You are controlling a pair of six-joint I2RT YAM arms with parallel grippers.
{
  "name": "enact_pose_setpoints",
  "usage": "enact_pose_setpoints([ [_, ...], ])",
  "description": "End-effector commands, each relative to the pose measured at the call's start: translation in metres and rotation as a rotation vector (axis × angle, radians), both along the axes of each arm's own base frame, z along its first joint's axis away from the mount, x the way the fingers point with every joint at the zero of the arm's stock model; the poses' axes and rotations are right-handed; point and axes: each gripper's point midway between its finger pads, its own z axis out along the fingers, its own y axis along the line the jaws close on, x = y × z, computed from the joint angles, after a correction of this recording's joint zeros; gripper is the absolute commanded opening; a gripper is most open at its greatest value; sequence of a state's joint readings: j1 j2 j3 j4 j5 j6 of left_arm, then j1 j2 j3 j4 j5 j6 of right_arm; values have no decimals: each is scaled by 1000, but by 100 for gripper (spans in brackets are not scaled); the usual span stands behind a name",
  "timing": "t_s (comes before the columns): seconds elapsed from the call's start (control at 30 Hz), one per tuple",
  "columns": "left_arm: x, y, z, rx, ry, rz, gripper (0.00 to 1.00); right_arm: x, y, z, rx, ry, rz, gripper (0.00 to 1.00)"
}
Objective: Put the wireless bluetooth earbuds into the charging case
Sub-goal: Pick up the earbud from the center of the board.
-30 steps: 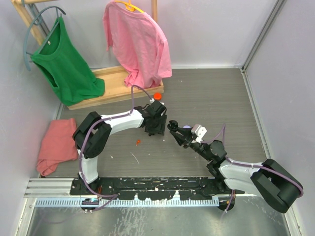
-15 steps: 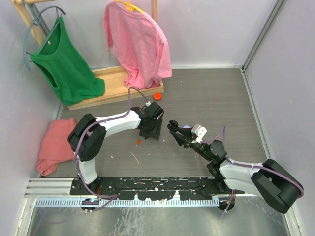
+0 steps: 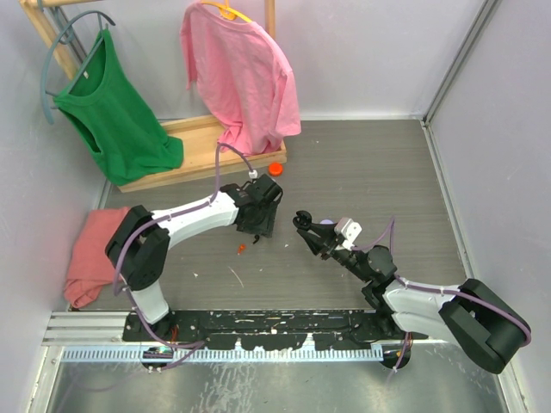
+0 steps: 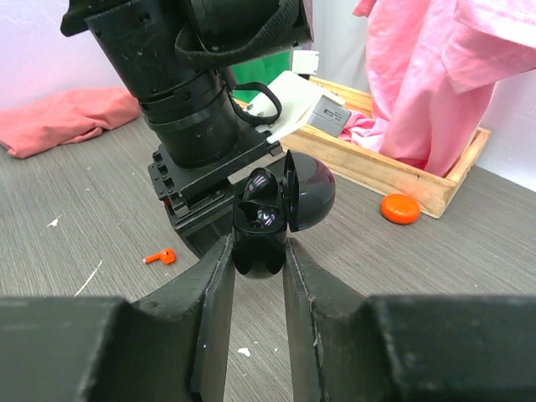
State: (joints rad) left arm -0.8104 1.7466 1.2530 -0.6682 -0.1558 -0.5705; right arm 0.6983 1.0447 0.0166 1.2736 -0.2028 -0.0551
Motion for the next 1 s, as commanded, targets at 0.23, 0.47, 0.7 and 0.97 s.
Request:
enact_pose_setpoints([
  [0.23, 21, 1, -15, 100, -1, -5, 47, 0, -3, 17, 36, -59, -15, 1],
  [0.47, 23, 3, -27, 119, 32, 4, 42, 0, -3, 17, 35, -58, -13, 1],
  [0.7, 22, 6, -35, 124, 66, 12, 36, 0, -2, 16, 33, -57, -12, 1],
  [0.97, 18, 8, -41, 127, 101, 20, 29, 0, -2, 17, 34, -58, -11, 1],
])
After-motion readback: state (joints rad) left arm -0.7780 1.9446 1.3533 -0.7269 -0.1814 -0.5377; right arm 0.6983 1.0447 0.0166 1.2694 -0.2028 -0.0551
